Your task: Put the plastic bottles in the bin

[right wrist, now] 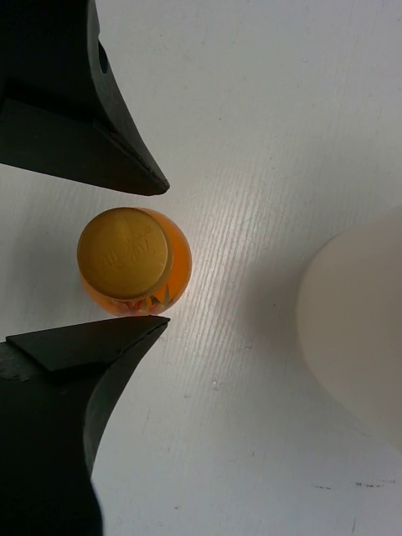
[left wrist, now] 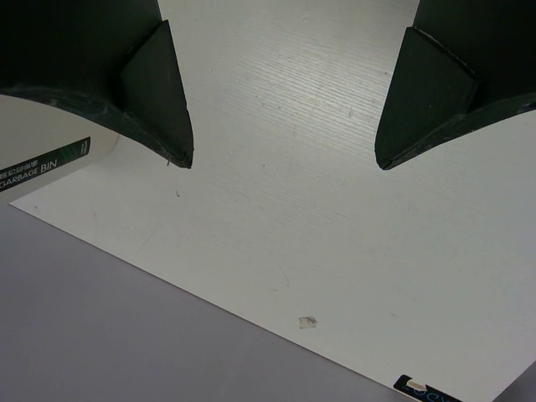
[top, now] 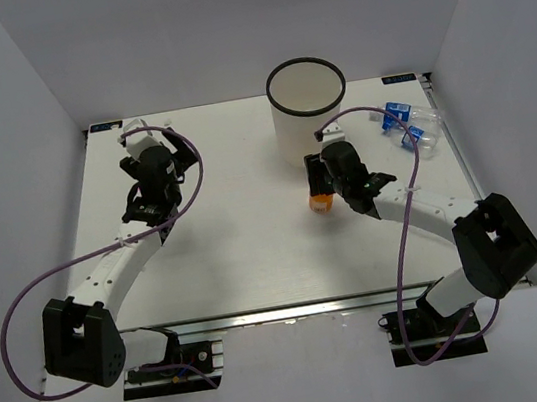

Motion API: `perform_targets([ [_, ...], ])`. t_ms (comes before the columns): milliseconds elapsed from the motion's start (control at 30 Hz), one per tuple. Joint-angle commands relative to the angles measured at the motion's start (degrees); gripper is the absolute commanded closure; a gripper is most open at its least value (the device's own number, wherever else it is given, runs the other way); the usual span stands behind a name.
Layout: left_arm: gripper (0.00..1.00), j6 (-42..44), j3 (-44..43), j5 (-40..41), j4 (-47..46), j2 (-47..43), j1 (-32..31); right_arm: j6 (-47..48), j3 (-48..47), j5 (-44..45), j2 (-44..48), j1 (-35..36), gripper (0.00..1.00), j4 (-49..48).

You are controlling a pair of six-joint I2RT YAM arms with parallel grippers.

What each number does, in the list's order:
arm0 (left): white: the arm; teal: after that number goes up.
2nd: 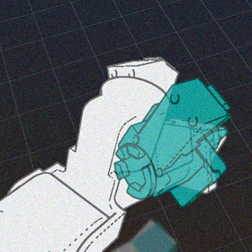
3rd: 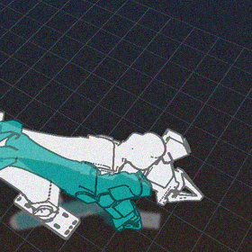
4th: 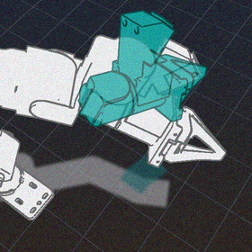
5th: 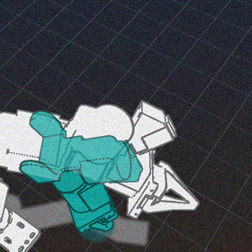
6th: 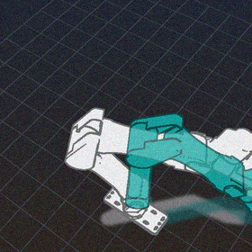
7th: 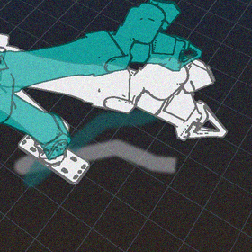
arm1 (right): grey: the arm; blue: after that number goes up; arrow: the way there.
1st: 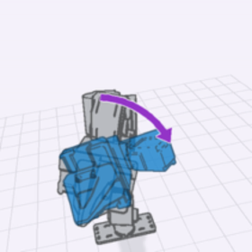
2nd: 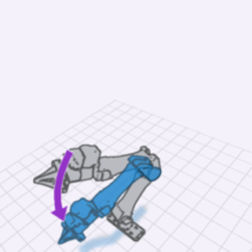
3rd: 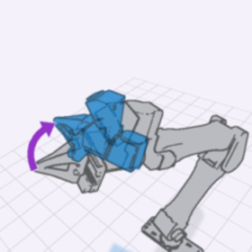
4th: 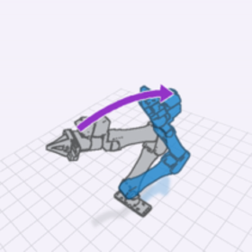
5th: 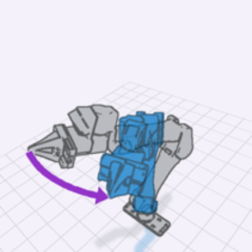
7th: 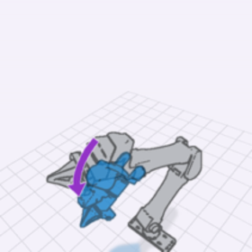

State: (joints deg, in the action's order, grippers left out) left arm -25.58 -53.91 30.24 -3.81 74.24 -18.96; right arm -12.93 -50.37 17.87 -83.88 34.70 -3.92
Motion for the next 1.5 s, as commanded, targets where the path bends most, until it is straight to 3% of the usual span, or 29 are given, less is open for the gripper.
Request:
perform_targets([
  [0, 0.02, -0.4, 0.5, 0.0, -0.1, -2.1, 0.3, -1.1, -1.3, 1.1, 0.8, 0.4, 0.38, 0.1],
  [133, 0.02, -0.4, 0.6, 0.0, -0.1, -2.2, 0.4, -1.2, -1.5, 1.6, 1.1, 0.5, 0.5, 0.9],
  [333, 0.02, -0.2, 0.9, -0.2, -0.6, -1.8, 0.5, 0.1, -4.2, -1.4, 6.0, 0.7, 0.84, 1.6],
  [533, 0.02, 0.2, 0.7, -0.8, -0.9, -0.1, 1.1, 6.9, -17.8, -6.8, 9.9, 0.7, 0.88, 0.4],
  [667, 0.02, 0.3, 0.9, -1.1, -1.1, 0.6, 1.7, 9.9, -26.8, 0.6, 7.5, 0.4, 1.0, -5.0],
  [833, 0.02, 0.7, 1.5, -1.2, -1.5, 0.8, 2.4, 9.9, -36.4, 7.6, -1.5, -1.3, 1.0, -6.8],
  [1000, 0.02, 0.9, 1.8, -1.9, -1.8, 1.1, 2.8, 8.2, -50.9, 9.9, -14.3, -4.0, 1.0, -0.5],
  [1100, 0.02, 1.1, 1.8, -2.0, -1.9, 1.5, 3.0, 7.8, -55.4, 11.0, -16.8, -4.4, 0.68, 3.8],
  [1133, 0.02, 1.0, 1.8, -2.0, -2.0, 1.7, 3.1, 7.9, -54.8, 10.7, -16.5, -4.4, 0.47, 3.8],
  [1167, 0.02, 0.7, 1.8, -2.5, -2.2, 2.1, 3.1, 8.2, -54.0, 9.7, -15.9, -4.5, 0.37, 3.8],
  [1200, 0.02, 0.3, 1.5, -3.2, -2.2, 2.5, 3.3, 7.7, -52.5, 9.8, -14.7, -4.5, 0.19, 5.5],
  [1267, 0.02, -0.1, 0.0, -5.5, -1.5, 3.1, 3.5, 6.3, -51.6, 11.8, -13.1, -4.7, 0.11, 7.2],
  [1467, 0.02, -0.1, -3.5, -7.7, -0.8, 5.7, 3.5, -2.1, -41.4, 11.6, -2.6, -8.7, 0.11, 16.0],
])
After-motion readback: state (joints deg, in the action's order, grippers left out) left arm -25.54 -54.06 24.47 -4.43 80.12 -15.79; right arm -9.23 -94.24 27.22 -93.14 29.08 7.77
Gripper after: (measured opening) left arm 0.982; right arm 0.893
